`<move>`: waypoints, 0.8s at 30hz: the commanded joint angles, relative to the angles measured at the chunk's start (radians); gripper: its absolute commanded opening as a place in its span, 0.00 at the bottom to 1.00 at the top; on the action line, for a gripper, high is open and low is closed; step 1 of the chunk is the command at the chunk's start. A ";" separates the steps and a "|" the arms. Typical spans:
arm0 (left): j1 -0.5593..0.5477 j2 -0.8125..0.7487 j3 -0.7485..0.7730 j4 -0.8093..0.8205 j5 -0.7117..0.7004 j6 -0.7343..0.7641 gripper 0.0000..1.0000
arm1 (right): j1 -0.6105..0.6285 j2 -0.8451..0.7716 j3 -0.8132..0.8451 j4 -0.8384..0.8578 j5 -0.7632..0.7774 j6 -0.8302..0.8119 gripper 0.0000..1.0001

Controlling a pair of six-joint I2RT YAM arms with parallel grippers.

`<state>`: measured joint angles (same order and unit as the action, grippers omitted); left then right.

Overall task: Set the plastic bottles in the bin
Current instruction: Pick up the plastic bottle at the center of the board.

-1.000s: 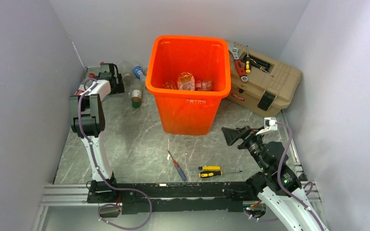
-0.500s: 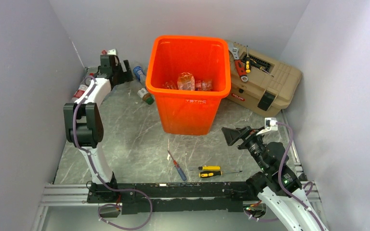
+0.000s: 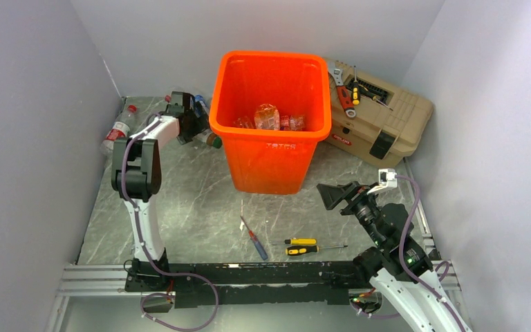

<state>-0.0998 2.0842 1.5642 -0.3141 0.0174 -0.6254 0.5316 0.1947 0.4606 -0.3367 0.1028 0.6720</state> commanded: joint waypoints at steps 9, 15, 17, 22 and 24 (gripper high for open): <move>-0.015 0.069 0.037 -0.091 -0.199 -0.310 0.89 | 0.001 0.010 0.000 0.024 0.001 0.000 0.99; -0.015 0.058 -0.015 -0.045 -0.207 -0.290 0.69 | 0.001 0.005 0.012 0.006 0.006 -0.007 0.99; -0.015 0.052 -0.027 -0.036 -0.192 -0.277 0.61 | 0.001 0.003 0.026 -0.012 0.006 -0.015 0.99; -0.001 -0.042 -0.110 0.026 -0.142 -0.249 0.42 | 0.001 -0.010 0.093 -0.098 -0.010 -0.071 0.99; 0.010 -0.129 -0.175 0.054 -0.149 -0.235 0.37 | 0.001 -0.014 0.143 -0.139 -0.019 -0.098 0.99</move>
<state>-0.1055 2.0945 1.4899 -0.2817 -0.1436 -0.8963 0.5316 0.1955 0.4919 -0.4225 0.1020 0.6407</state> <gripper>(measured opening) 0.566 0.991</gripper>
